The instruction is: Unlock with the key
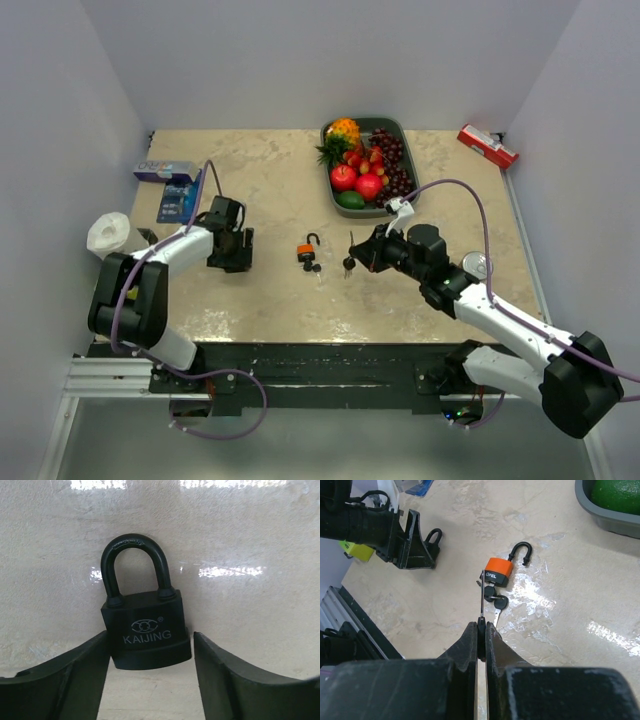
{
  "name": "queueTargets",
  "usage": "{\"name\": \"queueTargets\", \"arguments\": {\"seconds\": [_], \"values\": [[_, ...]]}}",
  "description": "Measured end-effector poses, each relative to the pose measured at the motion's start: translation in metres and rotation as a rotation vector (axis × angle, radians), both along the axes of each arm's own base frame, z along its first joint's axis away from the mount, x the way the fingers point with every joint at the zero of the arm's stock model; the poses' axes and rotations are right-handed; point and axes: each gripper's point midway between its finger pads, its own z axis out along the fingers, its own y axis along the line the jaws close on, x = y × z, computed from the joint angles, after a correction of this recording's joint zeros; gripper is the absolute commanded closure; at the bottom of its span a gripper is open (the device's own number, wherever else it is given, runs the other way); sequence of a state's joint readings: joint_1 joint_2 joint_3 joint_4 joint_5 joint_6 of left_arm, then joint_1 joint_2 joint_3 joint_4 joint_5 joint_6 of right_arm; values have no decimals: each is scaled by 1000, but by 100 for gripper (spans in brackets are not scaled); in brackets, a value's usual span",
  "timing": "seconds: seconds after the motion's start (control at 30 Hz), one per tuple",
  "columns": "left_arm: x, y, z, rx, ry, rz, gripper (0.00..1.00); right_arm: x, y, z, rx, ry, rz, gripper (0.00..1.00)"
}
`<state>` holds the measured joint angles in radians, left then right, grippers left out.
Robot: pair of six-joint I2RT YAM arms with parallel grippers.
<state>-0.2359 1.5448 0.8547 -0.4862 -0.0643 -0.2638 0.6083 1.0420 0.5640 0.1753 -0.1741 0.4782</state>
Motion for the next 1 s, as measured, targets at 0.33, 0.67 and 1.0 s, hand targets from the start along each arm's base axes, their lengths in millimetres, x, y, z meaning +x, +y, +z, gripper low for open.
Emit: {"name": "queueTargets", "arguments": {"seconds": [0.33, 0.67, 1.0], "values": [[0, -2, -3, -2, 11, -29, 100, 0, 0, 1, 1, -3, 0, 100], [25, -76, 44, -442, -117, -104, 100, 1, 0, -6, -13, 15, -3, 100], [47, -152, 150, -1037, -307, -206, 100, 3, 4, -18, -58, 57, -7, 100]]}}
